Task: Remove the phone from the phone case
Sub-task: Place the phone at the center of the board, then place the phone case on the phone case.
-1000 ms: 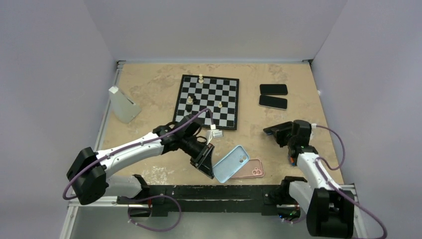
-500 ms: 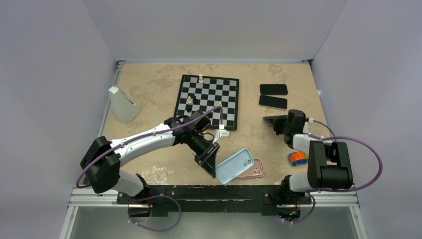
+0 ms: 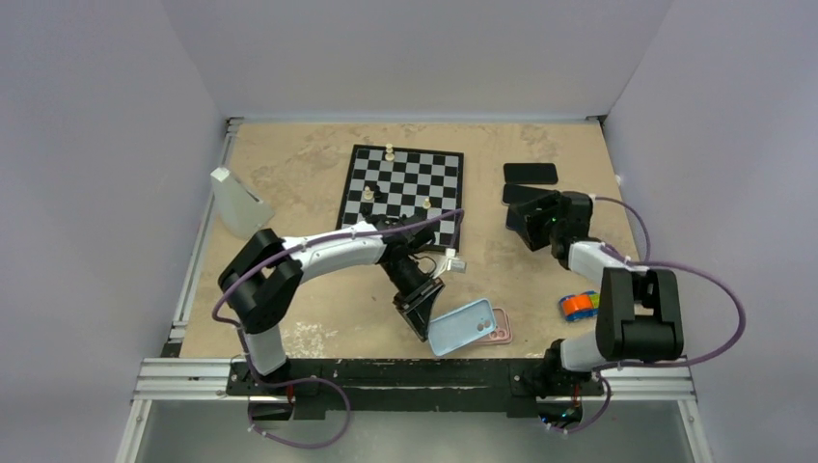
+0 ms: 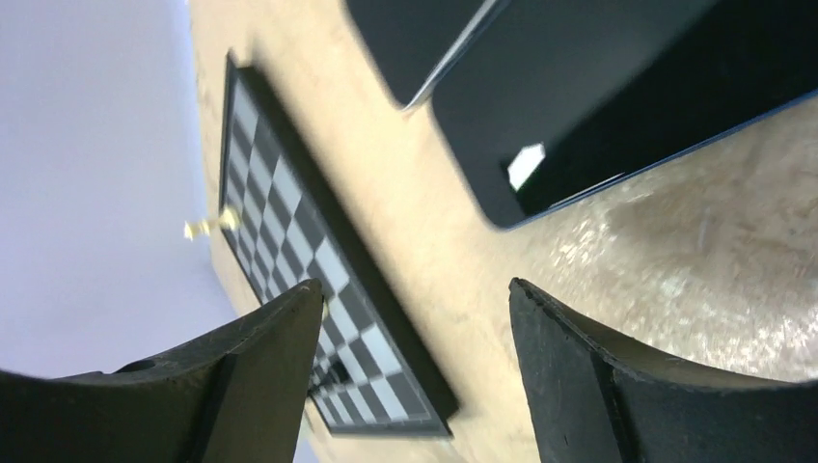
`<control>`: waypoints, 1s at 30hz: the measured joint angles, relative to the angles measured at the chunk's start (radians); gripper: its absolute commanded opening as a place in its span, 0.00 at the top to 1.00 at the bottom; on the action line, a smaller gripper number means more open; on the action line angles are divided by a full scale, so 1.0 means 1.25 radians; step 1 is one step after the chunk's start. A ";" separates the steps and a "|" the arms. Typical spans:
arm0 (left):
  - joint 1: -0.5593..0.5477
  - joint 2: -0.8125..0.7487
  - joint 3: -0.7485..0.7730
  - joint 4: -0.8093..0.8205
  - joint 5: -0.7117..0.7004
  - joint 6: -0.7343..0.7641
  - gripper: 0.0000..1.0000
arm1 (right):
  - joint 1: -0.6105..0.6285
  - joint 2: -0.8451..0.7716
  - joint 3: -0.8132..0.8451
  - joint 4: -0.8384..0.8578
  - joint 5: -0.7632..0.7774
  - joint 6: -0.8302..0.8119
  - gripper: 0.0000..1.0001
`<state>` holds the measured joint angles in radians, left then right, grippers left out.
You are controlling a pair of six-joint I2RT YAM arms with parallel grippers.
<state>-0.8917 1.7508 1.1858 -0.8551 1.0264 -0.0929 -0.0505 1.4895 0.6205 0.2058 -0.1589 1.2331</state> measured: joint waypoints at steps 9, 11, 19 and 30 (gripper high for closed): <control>-0.005 0.167 0.210 -0.139 -0.011 0.118 1.00 | 0.000 -0.294 -0.025 -0.139 -0.118 -0.297 0.20; -0.008 0.202 0.246 -0.170 -0.013 0.143 1.00 | 0.000 -0.392 -0.044 -0.175 -0.127 -0.340 0.18; -0.025 0.317 0.307 -0.252 -0.037 0.193 0.99 | 0.000 -0.657 -0.008 -0.294 -0.141 -0.459 0.13; -0.023 0.332 0.316 -0.204 -0.128 0.137 0.55 | 0.000 -0.685 -0.003 -0.370 -0.155 -0.504 0.12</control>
<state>-0.9199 2.1658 1.5803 -1.1103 0.8661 0.0780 -0.0505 0.6331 0.6167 -0.2565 -0.3527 0.6037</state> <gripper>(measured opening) 0.379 0.877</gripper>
